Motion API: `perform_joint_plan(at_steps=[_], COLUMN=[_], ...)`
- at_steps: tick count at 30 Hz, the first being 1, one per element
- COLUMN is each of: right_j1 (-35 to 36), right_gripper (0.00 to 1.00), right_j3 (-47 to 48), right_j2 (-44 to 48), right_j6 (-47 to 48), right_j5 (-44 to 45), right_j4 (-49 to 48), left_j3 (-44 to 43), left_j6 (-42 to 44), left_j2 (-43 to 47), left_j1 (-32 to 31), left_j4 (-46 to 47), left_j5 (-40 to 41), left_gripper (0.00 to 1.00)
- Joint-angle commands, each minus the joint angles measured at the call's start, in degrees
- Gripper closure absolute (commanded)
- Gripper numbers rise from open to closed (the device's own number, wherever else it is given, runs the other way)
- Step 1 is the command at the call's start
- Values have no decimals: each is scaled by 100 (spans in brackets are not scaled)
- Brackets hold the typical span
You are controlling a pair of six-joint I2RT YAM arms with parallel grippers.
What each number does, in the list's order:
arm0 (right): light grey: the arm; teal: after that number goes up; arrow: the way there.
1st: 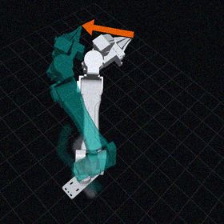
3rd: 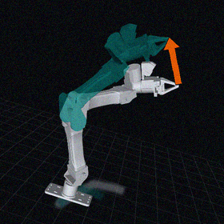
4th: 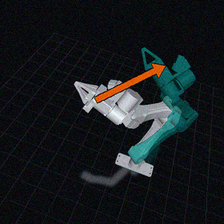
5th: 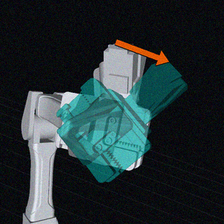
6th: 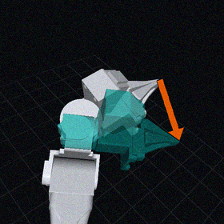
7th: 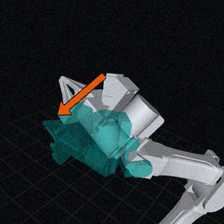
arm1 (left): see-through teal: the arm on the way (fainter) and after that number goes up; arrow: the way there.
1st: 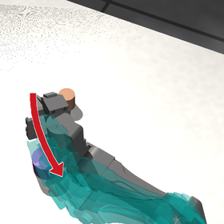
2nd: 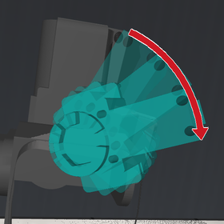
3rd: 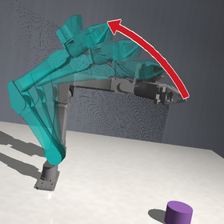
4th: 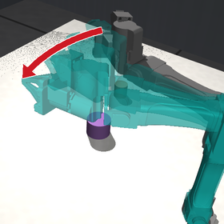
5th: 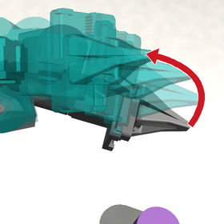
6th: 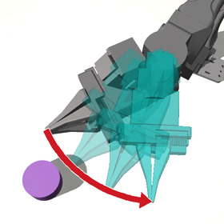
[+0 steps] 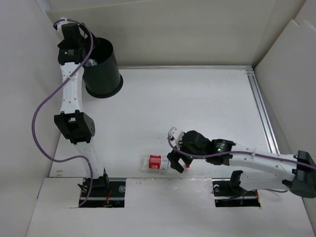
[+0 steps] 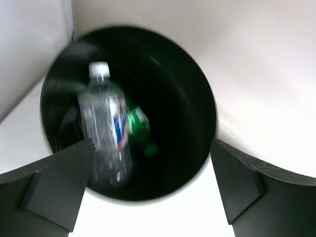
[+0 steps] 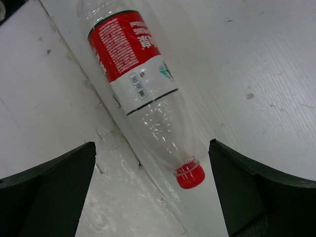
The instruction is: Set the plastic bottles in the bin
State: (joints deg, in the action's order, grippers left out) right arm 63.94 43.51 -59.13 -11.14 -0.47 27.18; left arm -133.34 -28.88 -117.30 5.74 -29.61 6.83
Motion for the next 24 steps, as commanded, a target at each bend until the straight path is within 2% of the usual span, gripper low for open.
perform_joint_plan(at_steps=[1, 5, 9, 13, 18, 22, 24], right_j1=[267, 347, 400, 400, 400, 400, 400], right_gripper=[0, 0, 0, 0, 4, 23, 43], right_j3=[395, 518, 885, 1151, 941, 730, 677], right_j2=[-659, -1345, -2187, -2970, -3218, -3218, -3087], right_j6=[384, 822, 1130, 1184, 1035, 771, 683], right_j5=[55, 213, 328, 741, 434, 311, 311], right_j4=[-643, -1152, -1356, -1101, -1197, -1355, -1417], left_j3=[89, 763, 2553, 3583, 4254, 4684, 5122], left_j6=[101, 375, 454, 576, 638, 638, 638], left_j2=[945, 1497, 2743, 3702, 4478, 4750, 4899], left_j1=[-107, -407, -477, -477, -477, -477, -477], left_j4=[-483, -766, -249, -54, 60, 60, 296], left_j5=[-576, -893, -1604, -1913, -1966, -2272, -2571], left_gripper=[0, 0, 0, 0, 0, 0, 0])
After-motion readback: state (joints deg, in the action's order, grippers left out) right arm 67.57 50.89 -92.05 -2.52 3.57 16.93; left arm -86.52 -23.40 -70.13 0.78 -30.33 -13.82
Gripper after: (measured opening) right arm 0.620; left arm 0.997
